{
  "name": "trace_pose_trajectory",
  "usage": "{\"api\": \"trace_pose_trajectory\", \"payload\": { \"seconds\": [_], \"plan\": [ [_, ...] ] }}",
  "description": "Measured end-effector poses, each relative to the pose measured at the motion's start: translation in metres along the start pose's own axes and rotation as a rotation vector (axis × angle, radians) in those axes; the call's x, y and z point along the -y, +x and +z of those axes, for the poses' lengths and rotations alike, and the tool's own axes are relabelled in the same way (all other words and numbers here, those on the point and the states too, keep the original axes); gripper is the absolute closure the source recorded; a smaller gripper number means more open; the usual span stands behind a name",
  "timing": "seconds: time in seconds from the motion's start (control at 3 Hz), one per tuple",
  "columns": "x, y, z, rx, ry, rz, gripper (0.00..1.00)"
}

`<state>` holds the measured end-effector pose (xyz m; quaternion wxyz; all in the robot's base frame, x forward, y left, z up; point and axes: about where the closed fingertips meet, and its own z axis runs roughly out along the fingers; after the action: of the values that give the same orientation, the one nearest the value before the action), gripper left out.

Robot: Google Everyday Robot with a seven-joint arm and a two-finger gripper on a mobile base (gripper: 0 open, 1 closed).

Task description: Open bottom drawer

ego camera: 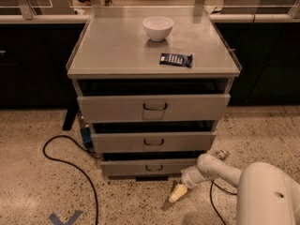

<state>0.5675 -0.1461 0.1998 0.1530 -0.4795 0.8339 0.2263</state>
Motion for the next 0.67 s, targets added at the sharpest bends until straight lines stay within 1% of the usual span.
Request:
{"api": "trace_pose_trajectory", "payload": {
  "seconds": [0.33,0.67],
  "plan": [
    [0.008,-0.007,-0.007,0.079,0.010,-0.035,0.00],
    [0.015,-0.018,-0.038,0.307,0.048,-0.049,0.00]
  ]
}}
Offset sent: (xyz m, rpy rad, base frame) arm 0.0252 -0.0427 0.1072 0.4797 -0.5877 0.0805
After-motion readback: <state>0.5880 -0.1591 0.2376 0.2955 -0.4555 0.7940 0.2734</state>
